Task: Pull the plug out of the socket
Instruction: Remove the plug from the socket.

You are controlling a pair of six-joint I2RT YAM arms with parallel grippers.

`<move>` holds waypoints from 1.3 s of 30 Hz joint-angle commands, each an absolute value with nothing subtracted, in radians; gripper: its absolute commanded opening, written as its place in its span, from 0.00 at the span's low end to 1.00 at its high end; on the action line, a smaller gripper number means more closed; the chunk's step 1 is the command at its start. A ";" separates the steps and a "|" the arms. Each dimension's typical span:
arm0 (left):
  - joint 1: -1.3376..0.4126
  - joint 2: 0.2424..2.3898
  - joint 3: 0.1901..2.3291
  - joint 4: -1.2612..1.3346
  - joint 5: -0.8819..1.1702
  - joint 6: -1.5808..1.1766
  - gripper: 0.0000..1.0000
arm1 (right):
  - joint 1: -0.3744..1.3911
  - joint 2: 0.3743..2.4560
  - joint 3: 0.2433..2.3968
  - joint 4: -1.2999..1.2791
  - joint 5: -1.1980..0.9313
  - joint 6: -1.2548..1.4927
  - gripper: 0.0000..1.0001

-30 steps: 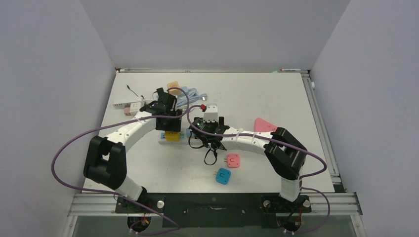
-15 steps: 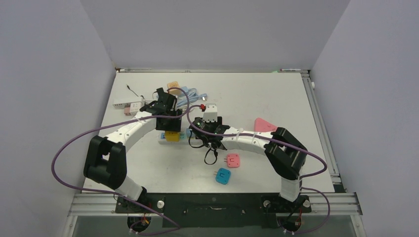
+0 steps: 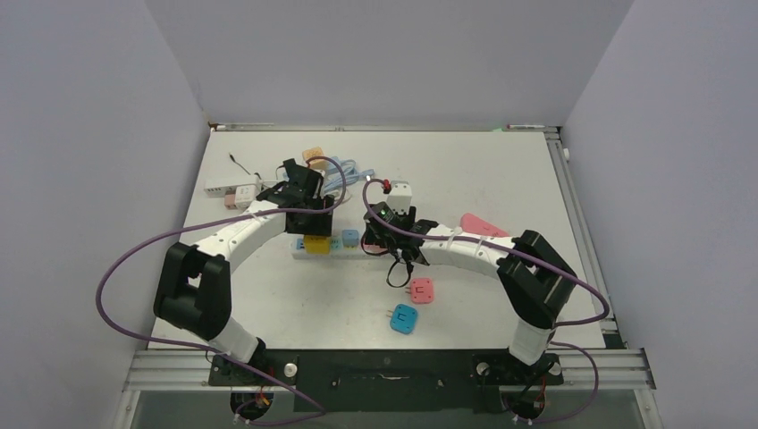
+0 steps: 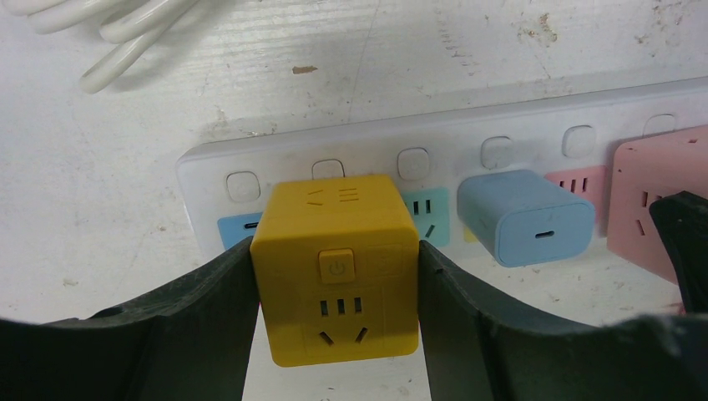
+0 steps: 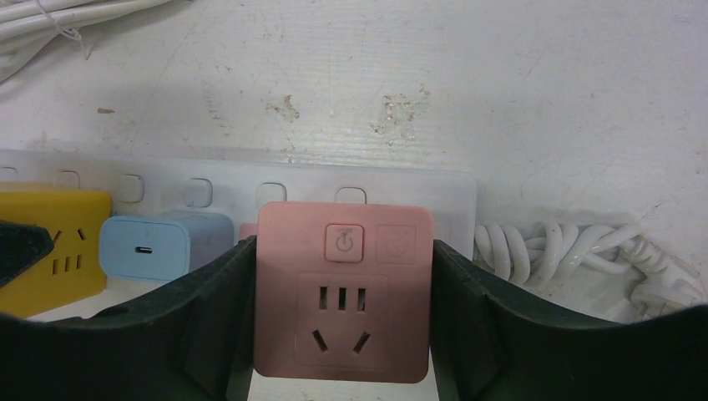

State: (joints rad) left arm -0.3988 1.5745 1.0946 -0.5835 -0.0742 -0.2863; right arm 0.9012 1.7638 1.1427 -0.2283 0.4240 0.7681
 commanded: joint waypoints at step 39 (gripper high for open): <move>-0.396 1.635 1.102 -0.628 0.029 -0.277 0.00 | 1.021 1.868 1.348 -0.448 0.599 0.792 0.05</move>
